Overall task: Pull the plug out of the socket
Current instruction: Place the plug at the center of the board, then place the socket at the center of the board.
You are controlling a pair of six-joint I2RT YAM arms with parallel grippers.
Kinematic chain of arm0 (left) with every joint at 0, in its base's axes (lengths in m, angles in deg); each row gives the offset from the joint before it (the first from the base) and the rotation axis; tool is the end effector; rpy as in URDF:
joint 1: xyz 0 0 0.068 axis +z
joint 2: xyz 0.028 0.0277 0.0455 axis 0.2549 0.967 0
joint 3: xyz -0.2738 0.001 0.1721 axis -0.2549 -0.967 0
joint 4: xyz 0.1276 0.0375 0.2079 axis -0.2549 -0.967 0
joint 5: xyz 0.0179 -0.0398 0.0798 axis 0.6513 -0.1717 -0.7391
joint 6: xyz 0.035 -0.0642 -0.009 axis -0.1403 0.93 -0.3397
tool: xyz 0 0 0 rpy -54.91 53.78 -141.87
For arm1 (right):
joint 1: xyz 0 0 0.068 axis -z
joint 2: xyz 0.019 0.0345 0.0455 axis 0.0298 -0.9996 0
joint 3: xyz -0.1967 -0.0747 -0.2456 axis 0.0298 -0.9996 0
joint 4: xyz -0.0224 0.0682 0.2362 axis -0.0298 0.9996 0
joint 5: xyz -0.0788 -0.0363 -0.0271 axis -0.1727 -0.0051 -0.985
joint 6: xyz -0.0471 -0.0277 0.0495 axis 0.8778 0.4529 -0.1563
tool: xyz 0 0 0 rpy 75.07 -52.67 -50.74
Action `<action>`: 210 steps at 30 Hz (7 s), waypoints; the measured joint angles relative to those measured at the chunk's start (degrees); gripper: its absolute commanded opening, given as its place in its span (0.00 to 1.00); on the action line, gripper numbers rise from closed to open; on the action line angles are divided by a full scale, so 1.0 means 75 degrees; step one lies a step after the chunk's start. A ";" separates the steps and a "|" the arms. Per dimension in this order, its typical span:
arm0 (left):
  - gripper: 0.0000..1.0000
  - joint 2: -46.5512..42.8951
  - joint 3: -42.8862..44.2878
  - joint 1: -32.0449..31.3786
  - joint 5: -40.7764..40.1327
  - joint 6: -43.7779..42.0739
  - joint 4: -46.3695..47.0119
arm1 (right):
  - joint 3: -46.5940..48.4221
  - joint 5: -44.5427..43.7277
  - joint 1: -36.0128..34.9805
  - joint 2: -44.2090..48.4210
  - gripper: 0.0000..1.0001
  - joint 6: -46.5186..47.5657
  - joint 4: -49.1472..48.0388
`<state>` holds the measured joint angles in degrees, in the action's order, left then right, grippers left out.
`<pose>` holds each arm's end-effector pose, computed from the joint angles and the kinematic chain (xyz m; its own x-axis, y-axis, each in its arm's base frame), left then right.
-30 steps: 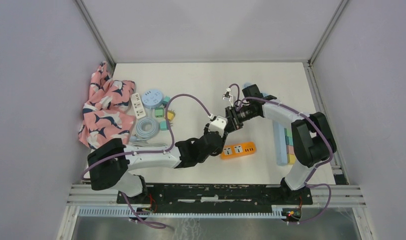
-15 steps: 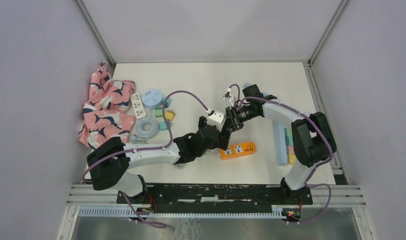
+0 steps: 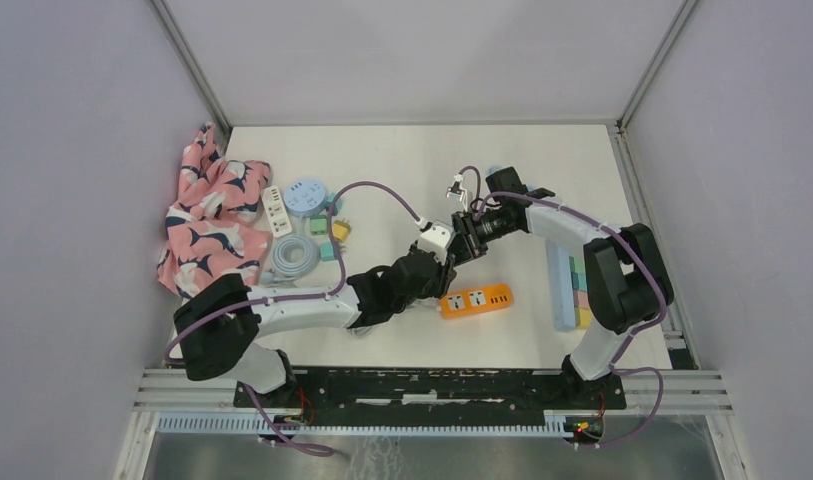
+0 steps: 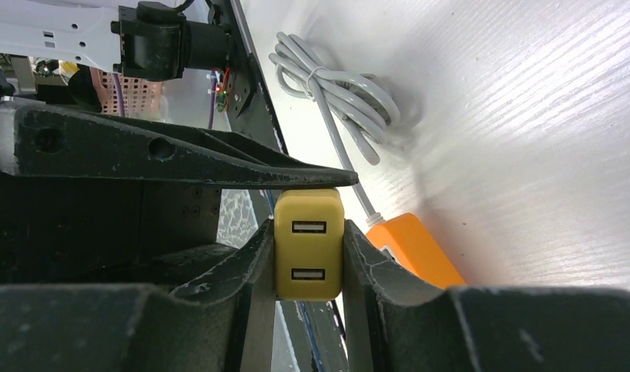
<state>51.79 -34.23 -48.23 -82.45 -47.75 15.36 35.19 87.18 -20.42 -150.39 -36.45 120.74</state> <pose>0.1673 -0.2759 0.2670 -0.4438 0.1303 -0.8866 0.5427 0.8264 -0.1502 0.2908 0.1769 0.2492 -0.8818 -0.3201 -0.3463 -0.4456 0.3253 0.8340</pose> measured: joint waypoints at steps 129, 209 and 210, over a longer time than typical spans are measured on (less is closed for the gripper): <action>0.99 -0.1766 -0.3643 0.1218 0.5173 -0.0612 0.4972 | 0.0358 -0.1874 0.1454 0.2914 1.00 0.2903 0.1786; 0.07 -0.2020 -0.2165 0.6694 -0.1326 0.1988 0.0425 | 0.0224 -0.1612 0.1626 0.3104 1.00 0.2667 0.1370; 0.08 -0.1880 -0.2087 0.6819 -0.1317 0.2107 0.0294 | 0.0224 -0.1600 0.1626 0.3104 1.00 0.2667 0.1367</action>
<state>37.69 -49.88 2.91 -92.33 -31.95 17.56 36.87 75.18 -8.23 -127.11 -16.45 130.99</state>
